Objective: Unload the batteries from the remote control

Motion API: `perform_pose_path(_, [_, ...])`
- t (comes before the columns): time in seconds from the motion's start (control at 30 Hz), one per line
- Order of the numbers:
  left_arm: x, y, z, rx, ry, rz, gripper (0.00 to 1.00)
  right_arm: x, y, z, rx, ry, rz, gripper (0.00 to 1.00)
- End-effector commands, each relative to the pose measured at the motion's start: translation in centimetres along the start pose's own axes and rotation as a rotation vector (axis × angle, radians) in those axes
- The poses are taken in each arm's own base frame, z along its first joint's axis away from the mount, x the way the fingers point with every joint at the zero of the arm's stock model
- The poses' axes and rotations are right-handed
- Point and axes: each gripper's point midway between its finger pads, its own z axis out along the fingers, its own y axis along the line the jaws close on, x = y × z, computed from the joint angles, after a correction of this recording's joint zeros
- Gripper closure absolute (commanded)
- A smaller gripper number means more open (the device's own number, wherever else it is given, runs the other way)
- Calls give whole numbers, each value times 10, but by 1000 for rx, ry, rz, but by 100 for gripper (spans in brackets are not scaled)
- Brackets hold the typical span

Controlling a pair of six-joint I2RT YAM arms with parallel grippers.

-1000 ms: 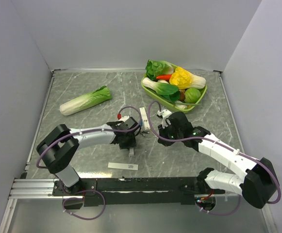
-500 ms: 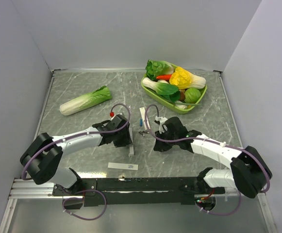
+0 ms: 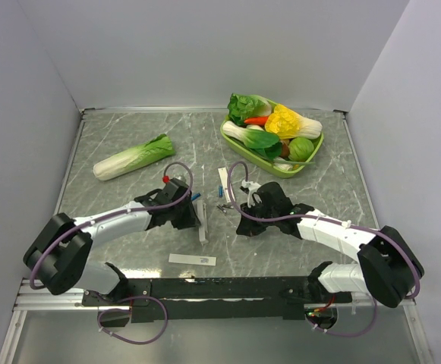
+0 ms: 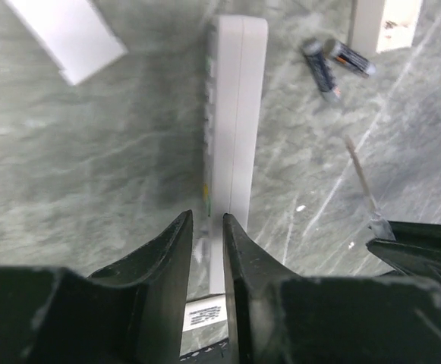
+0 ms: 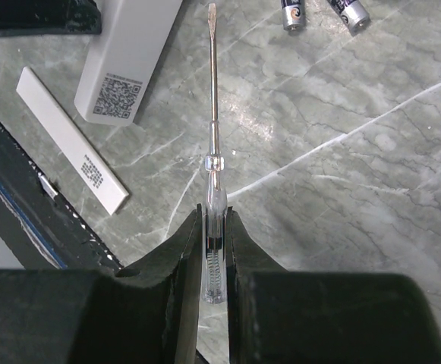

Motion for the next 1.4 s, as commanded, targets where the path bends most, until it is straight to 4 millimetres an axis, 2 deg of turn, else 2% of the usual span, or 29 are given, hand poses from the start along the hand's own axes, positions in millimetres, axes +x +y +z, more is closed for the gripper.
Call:
perform_pose_path(0.0, [2,23,-5,-67,-9,-34,71,-16,6,1,-22,-43,-2,100])
perform_pose_path(0.3, [-7,25,-16,-78,-53,-59,68,-10,-5,4,38,-20,34,100])
perform_pose_path(0.43, [-20,21,-28,-80,-105,-62,65,-18,-35,-6,236,-86,132,100])
perform_pose_path(0.47, [-23,19,-31,-74,-120,-55,64,-14,-40,-8,271,-82,146,100])
perform_pose_path(0.57, [-37,9,-49,-39,-183,-28,58,-12,-56,-15,368,-85,184,100])
perform_pose_path(0.7, [-64,-11,-83,18,-305,8,51,-10,-76,-23,486,-150,254,100])
perform_pose_path(0.87, [-80,-17,-108,42,-391,59,45,-11,-90,-19,543,-157,288,89])
perform_pose_path(0.93, [-80,-10,-111,4,-394,73,34,-10,-92,-15,558,-130,290,84])
perform_pose_path(1.0, [-82,-7,-116,-17,-403,75,32,-11,-93,-13,565,-126,295,81])
perform_pose_path(1.1, [-82,-8,-123,18,-431,70,23,-14,-91,-14,561,-129,296,76])
perform_pose_path(1.13, [-85,-14,-126,54,-448,77,1,-15,-91,-16,558,-129,294,73])
perform_pose_path(1.2, [-82,-18,-130,94,-452,92,1,-24,-85,-22,539,-150,275,70])
perform_pose_path(1.27, [-82,-29,-137,152,-460,149,1,-34,-72,-31,492,-176,244,62])
perform_pose_path(1.33, [-83,-35,-144,186,-478,200,1,-43,-61,-42,455,-186,206,41])
perform_pose_path(1.37, [-85,-39,-147,209,-496,210,1,-43,-56,-54,452,-188,193,33])
